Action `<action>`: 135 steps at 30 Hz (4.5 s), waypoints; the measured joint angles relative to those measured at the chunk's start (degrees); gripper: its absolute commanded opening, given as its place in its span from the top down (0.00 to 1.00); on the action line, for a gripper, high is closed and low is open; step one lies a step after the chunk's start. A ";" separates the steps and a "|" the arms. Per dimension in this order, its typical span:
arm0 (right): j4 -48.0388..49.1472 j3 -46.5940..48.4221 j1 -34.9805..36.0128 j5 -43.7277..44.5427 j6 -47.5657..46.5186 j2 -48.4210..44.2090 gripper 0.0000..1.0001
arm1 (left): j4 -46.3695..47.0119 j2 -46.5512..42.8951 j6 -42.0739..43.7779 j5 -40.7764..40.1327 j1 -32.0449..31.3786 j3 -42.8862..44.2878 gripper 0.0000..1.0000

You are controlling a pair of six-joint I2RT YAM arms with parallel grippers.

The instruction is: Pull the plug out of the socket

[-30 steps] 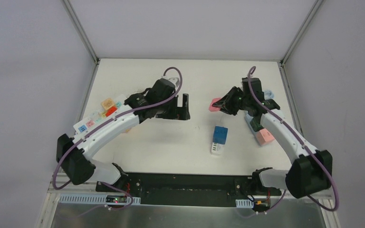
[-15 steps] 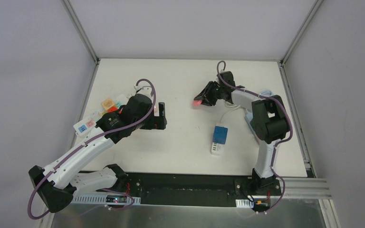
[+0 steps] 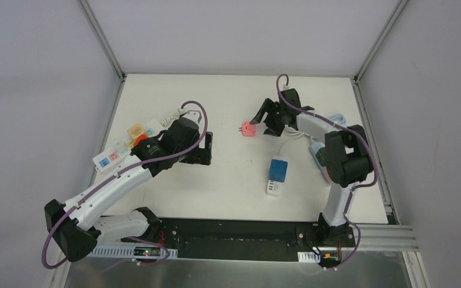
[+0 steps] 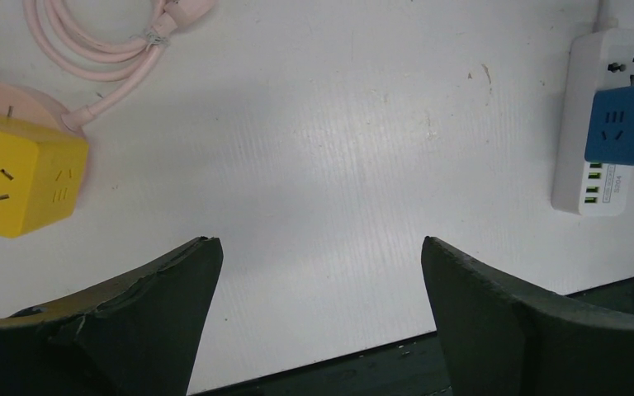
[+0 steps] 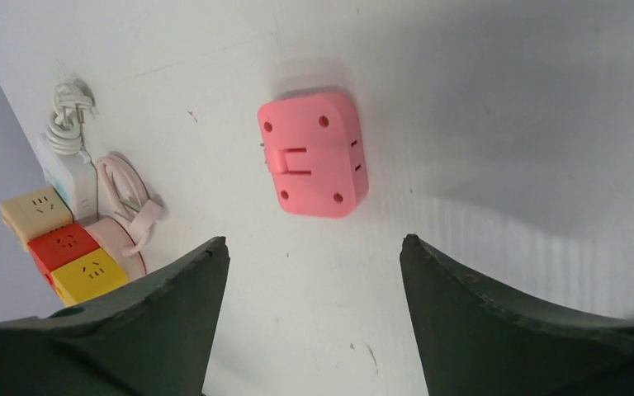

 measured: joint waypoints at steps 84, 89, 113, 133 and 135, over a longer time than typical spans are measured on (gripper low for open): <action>-18.29 -18.25 14.34 23.08 9.62 -24.46 0.78 | 38.38 33.68 -19.28 27.98 -5.09 -3.96 0.31; -21.51 -14.84 14.43 23.26 9.22 -22.29 0.60 | 42.64 37.00 -21.42 28.26 -5.81 -4.79 0.39; -26.84 -11.80 15.13 25.11 8.61 -22.77 0.51 | 48.50 39.50 -22.95 25.66 -6.54 -6.88 0.54; -32.54 -7.21 14.99 24.55 10.25 -19.37 1.00 | 46.01 41.62 -17.40 28.35 -6.88 -3.17 0.71; -32.65 -7.15 14.71 24.28 10.21 -19.39 1.00 | 46.58 41.66 -17.35 28.37 -6.88 -3.50 0.72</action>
